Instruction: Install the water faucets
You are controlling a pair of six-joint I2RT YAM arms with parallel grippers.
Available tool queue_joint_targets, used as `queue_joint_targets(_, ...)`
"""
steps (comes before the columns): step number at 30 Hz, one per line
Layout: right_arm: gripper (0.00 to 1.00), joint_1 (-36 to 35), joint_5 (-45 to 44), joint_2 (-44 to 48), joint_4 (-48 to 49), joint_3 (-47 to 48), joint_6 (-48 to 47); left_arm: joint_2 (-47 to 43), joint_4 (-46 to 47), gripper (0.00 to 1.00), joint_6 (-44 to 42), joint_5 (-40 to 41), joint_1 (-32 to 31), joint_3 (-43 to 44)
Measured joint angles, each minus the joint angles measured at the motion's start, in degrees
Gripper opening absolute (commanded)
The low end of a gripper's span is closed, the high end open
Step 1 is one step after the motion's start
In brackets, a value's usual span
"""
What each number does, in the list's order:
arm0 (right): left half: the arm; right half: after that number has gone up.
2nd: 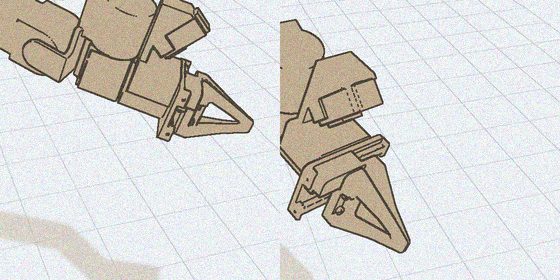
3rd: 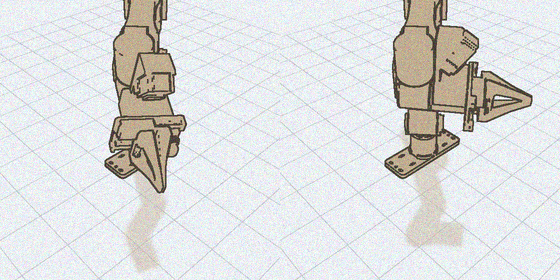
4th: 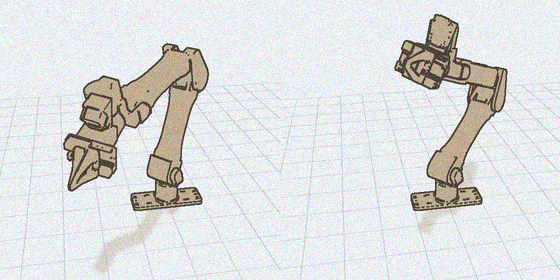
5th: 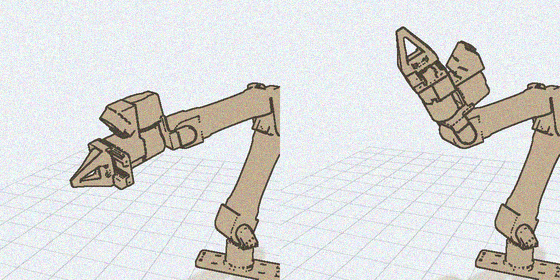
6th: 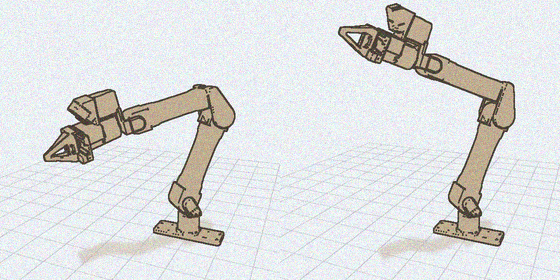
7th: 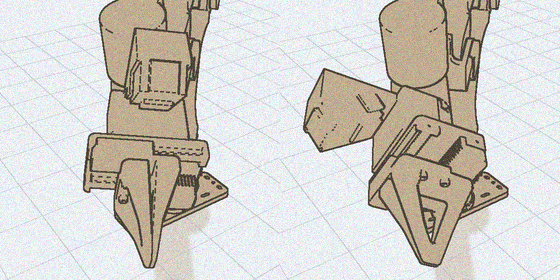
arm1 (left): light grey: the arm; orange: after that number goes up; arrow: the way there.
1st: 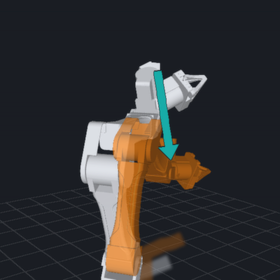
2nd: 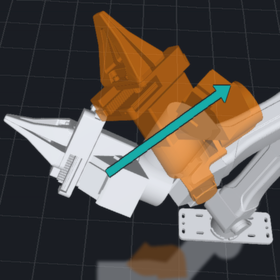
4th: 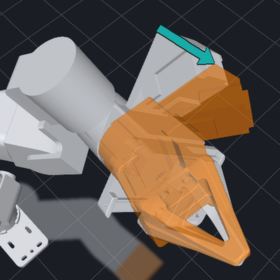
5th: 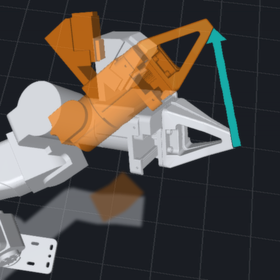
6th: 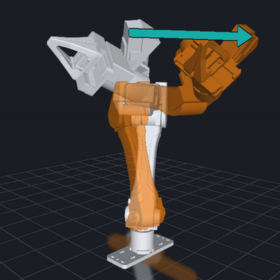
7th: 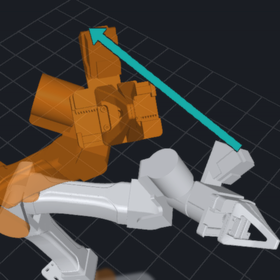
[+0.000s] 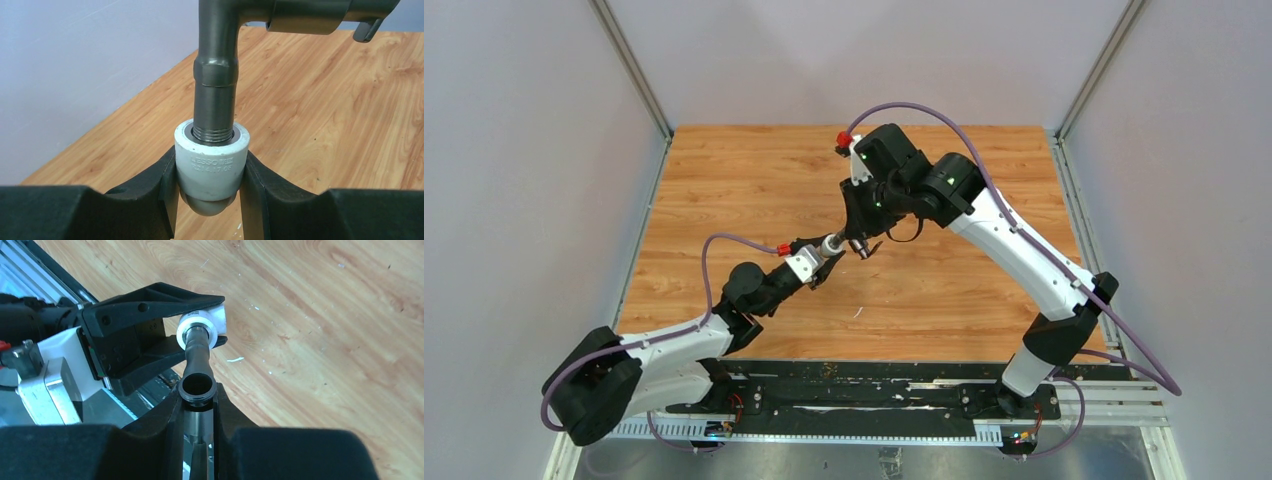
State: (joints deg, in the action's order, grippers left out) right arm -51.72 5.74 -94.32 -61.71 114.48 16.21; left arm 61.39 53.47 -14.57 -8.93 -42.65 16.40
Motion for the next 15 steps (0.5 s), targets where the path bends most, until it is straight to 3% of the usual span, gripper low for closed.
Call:
queue_joint_targets(7, 0.48, 0.85, 1.40, 0.61, -0.44, -1.01, 6.32, 1.20, 3.63, 0.00, -0.20, 0.33, -0.48, -1.11)
queue_joint_targets(12, 0.72, 0.85, 5.90, 0.87, -1.29, -1.03, 4.50, 1.14, 9.18, 0.00, 1.44, -0.76, -0.68, -1.31)
queue_joint_targets(15, 0.94, 0.85, 6.08, 1.66, -1.29, -1.05, 3.32, 1.14, 12.90, 0.00, 3.39, -1.40, -0.68, -1.97)
